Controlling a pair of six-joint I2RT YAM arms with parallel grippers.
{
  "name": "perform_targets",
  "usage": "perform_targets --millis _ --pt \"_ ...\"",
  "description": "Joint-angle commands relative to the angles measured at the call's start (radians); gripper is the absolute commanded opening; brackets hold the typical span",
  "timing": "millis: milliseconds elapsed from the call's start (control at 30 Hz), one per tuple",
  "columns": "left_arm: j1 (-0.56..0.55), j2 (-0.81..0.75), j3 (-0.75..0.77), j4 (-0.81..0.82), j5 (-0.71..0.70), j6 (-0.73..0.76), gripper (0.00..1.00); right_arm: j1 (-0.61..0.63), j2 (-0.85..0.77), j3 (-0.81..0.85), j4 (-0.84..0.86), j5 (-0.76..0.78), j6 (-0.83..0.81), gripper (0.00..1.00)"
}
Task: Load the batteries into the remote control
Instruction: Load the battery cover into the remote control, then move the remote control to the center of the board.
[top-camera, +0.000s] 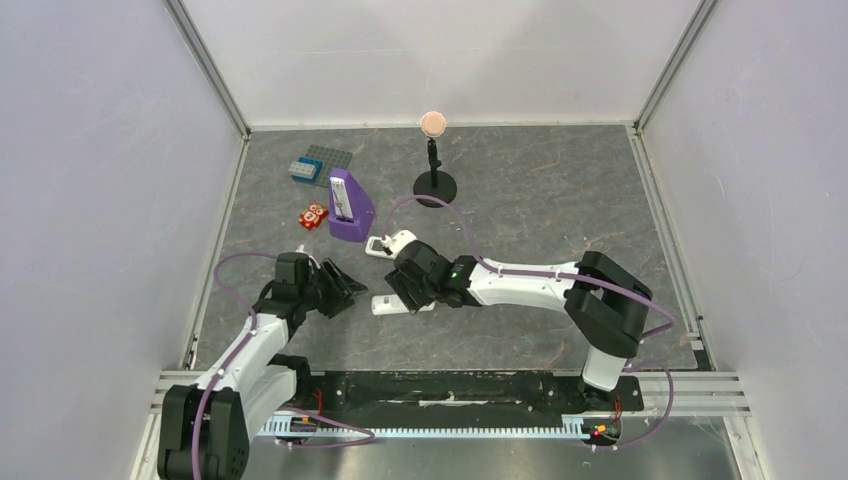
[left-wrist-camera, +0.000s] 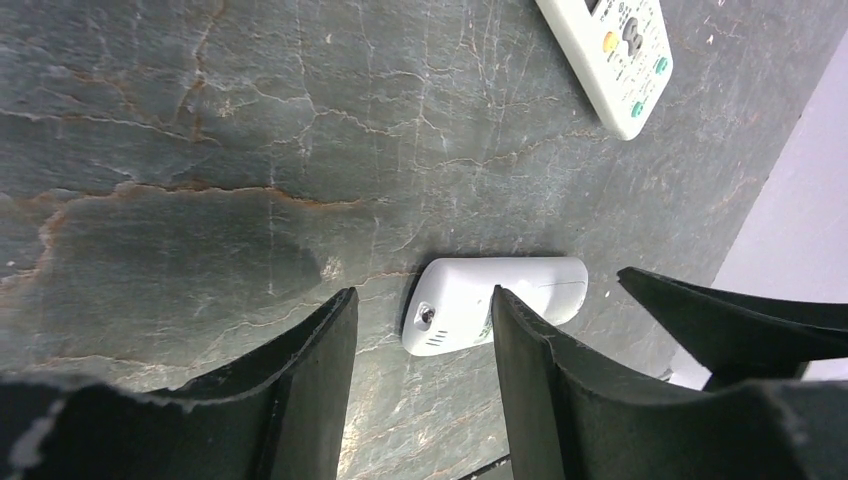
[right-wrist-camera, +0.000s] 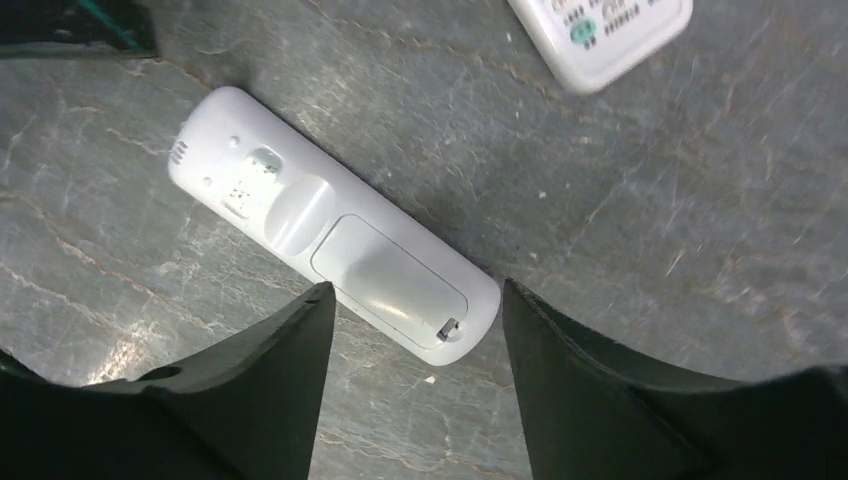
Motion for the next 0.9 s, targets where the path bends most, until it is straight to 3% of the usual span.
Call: perform_targets --millis 0,133,300,433,600,767,867 --pt "0.001 -0.035 0.060 -0.030 -0.026 0.020 0.57 0.002 -0.065 0.074 0.055 -0.069 -0.198 0.69" --pt "0.000 -0.094 0.112 -0.137 -0.156 0.023 0.58 0.001 -0.015 0.138 -0.015 -0.192 -0.431 0.82" --pt "0.001 -0.197 0.191 -0.300 -0.377 0.005 0.58 -0.001 0.074 0.204 -0.123 -0.300 -0.591 0.85" --pt "0.002 -0.256 0.246 -0.375 -0.475 0.010 0.58 -0.001 0.138 0.243 -0.172 -0.331 -0.645 0.85" --pt "0.002 -0.288 0.273 -0.398 -0.511 0.021 0.58 -0.002 0.181 0.249 -0.159 -0.343 -0.669 0.80" --pt "0.002 -0.267 0.229 -0.347 -0.447 0.005 0.60 -0.033 0.205 0.247 -0.129 -0.362 -0.664 0.69" --pt "0.002 -0.251 0.218 -0.330 -0.426 -0.001 0.60 -0.062 0.220 0.254 -0.148 -0.382 -0.653 0.57"
